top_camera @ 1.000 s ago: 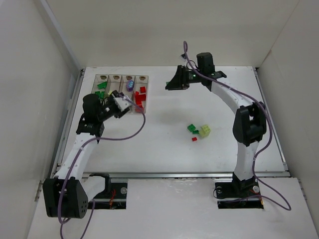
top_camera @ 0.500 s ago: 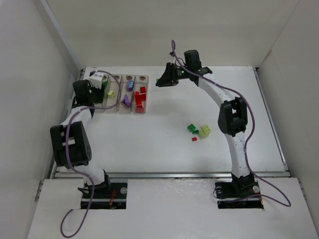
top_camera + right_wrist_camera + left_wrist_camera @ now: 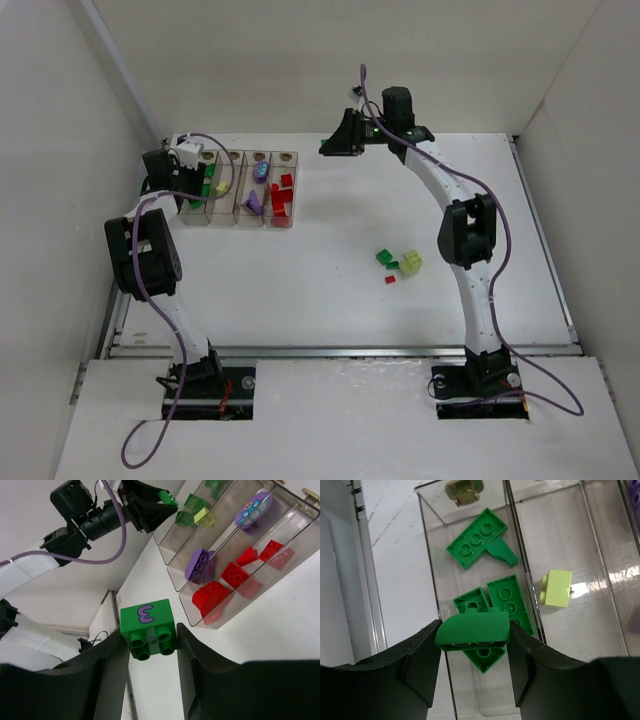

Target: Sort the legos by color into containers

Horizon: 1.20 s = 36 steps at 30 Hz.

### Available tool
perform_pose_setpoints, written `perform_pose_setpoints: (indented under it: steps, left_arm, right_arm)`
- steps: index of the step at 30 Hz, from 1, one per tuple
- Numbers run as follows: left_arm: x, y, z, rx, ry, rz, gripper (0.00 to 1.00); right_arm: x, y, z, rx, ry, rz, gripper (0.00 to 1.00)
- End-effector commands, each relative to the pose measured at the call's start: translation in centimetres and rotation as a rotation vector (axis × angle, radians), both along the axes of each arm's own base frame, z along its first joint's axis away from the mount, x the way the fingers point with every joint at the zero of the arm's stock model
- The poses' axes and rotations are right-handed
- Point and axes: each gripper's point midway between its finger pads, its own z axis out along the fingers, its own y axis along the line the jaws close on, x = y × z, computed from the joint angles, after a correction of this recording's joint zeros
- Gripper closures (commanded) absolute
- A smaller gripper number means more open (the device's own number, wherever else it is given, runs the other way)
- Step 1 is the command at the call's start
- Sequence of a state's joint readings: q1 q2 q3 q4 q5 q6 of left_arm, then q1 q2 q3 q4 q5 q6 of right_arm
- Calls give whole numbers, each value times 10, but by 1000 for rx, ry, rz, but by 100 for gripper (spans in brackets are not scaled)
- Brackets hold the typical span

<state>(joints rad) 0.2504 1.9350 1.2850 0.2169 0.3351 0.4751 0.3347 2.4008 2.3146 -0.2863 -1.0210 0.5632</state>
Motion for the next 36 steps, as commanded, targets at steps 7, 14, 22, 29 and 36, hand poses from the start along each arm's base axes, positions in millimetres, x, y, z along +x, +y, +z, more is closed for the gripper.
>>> perform_pose_setpoints:
  steps: [7, 14, 22, 29, 36]
  left_arm:
    - [14, -11, 39, 59, -87, -142, 28]
    - [10, -9, 79, 167, -160, -191, 25]
    - [-31, -146, 162, 255, -438, -736, 0]
    - [-99, -286, 175, 149, -577, -1240, 0]
    - [-105, -336, 196, 157, -741, -1236, 0]
  right_arm:
    - [-1, 5, 17, 42, -44, 29, 100]
    - [-12, 1, 21, 38, -32, 29, 100]
    - [-25, -3, 40, 41, -55, 30, 100]
    - [-54, 24, 59, 60, -118, 121, 100]
    - [-74, 23, 61, 66, -134, 189, 100]
